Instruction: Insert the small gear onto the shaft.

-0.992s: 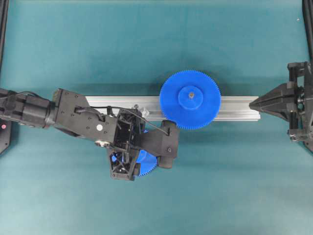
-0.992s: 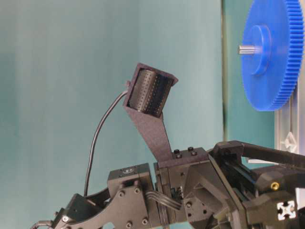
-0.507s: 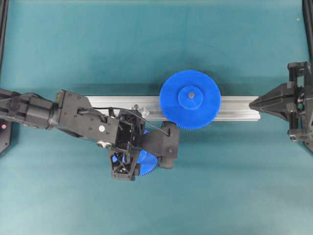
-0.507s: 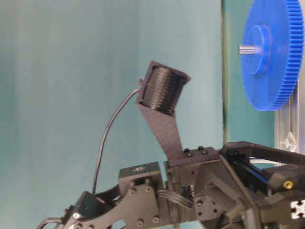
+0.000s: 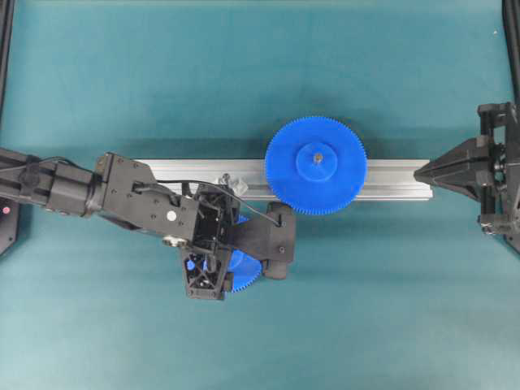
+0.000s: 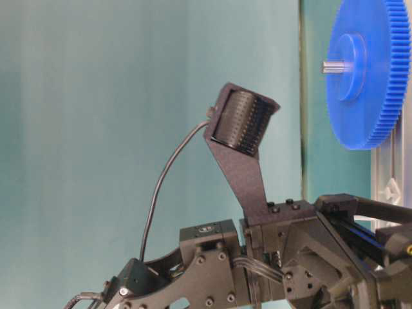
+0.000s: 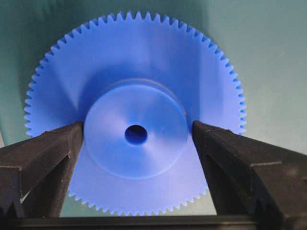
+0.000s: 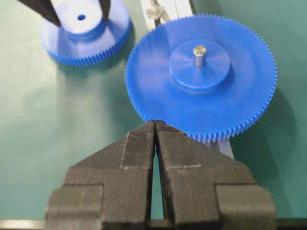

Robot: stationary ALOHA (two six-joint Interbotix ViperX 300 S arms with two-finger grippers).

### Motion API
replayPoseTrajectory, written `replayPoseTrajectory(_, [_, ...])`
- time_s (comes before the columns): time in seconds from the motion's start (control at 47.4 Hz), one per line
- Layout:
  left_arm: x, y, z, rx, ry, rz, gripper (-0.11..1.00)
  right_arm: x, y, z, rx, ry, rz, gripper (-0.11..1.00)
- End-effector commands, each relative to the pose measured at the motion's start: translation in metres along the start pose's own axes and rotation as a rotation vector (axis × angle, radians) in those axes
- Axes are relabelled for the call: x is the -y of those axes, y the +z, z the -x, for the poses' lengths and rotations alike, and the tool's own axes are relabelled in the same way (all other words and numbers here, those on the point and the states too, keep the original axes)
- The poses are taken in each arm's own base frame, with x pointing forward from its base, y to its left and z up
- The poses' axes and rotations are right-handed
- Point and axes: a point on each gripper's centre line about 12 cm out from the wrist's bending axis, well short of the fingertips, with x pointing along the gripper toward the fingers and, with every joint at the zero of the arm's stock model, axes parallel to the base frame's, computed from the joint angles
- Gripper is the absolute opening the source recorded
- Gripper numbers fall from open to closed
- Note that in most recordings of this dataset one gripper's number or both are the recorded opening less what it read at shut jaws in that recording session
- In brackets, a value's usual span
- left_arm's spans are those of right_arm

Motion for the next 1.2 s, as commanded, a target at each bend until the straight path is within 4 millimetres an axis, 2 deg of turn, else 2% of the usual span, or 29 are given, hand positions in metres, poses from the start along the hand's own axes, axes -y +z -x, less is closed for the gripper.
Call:
replayPoseTrajectory(0.0, [0.0013,0.0057,0.0093,0.032,-0.001,-0.005,0.92,-0.0002,0.0054,-0.0003,0.016,-0.001,-0.014,0.08])
replayPoseTrajectory(1.182, [0.0014,0.0074,0.0087,0.046,-0.002,0.001,0.92,-0.0002,0.0054,-0.0003,0.016,-0.001,-0.012,0.08])
